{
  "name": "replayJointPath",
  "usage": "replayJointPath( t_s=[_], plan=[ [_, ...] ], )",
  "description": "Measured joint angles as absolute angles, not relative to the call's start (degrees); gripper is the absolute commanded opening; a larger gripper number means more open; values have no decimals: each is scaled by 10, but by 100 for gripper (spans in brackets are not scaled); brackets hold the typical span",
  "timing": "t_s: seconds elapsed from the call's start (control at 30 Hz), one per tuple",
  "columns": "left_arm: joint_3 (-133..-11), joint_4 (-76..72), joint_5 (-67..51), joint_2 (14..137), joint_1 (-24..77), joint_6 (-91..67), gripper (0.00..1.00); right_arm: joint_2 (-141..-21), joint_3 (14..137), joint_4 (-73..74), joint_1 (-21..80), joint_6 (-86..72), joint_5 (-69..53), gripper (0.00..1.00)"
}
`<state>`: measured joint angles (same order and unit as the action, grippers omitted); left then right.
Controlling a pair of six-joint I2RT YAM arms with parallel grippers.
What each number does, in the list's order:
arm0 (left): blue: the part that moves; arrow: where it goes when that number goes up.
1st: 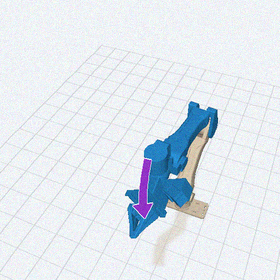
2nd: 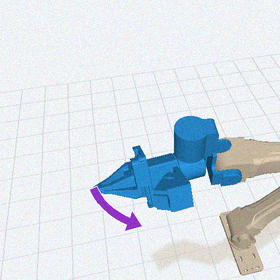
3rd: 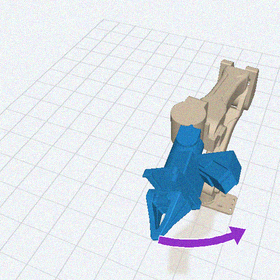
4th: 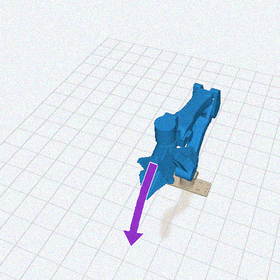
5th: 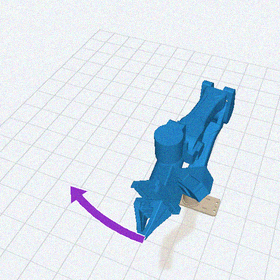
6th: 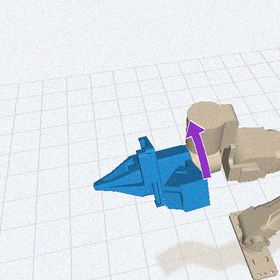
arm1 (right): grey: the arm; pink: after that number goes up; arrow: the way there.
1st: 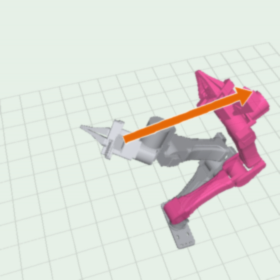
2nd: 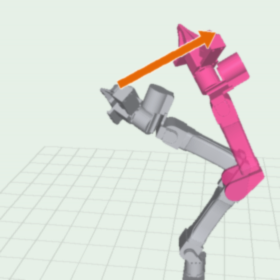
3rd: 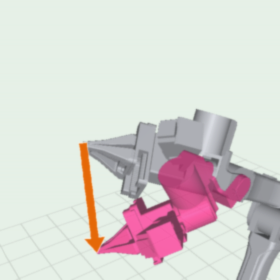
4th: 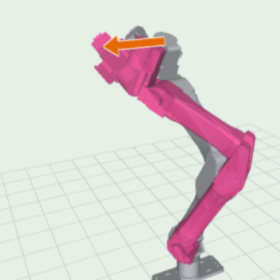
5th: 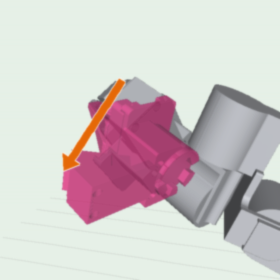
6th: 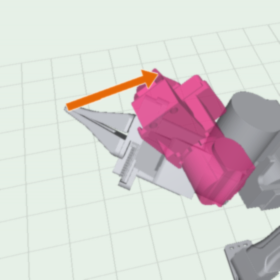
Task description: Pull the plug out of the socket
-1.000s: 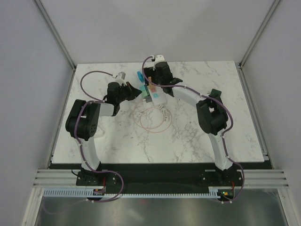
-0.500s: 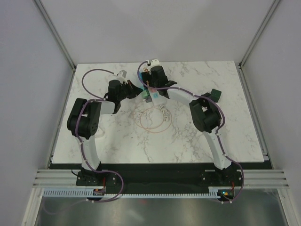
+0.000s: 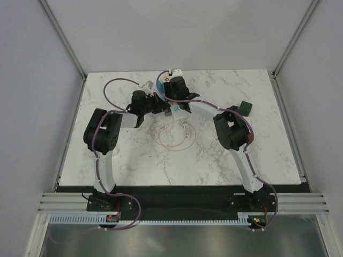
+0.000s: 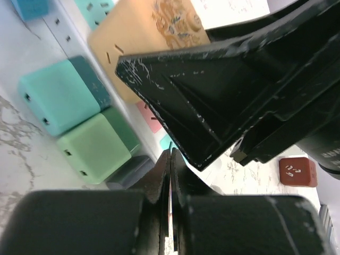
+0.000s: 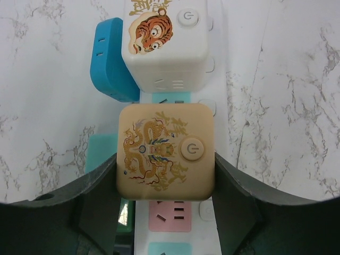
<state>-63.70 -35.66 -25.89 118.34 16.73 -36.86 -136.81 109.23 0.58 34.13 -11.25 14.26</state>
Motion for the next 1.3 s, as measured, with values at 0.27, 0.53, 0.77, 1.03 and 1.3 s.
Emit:
replayJointPath(
  t_s=[0.27, 0.53, 0.77, 1.03, 1.3],
  plan=[
    [-673, -317, -258, 1214, 177, -382, 2, -1368, 1091, 6, 347, -145, 164, 0],
    [-755, -176, -190, 1226, 188, -375, 2, -1339, 1029, -35, 358, -159, 199, 0],
    [-770, -140, -175, 1226, 192, -375, 2, -1323, 989, -69, 370, -168, 244, 0],
    [-775, -133, -172, 1227, 197, -375, 2, -1305, 944, -115, 362, -203, 220, 0],
    [-785, -120, -173, 1227, 209, -376, 2, -1278, 896, -149, 353, -235, 211, 0]
  ],
)
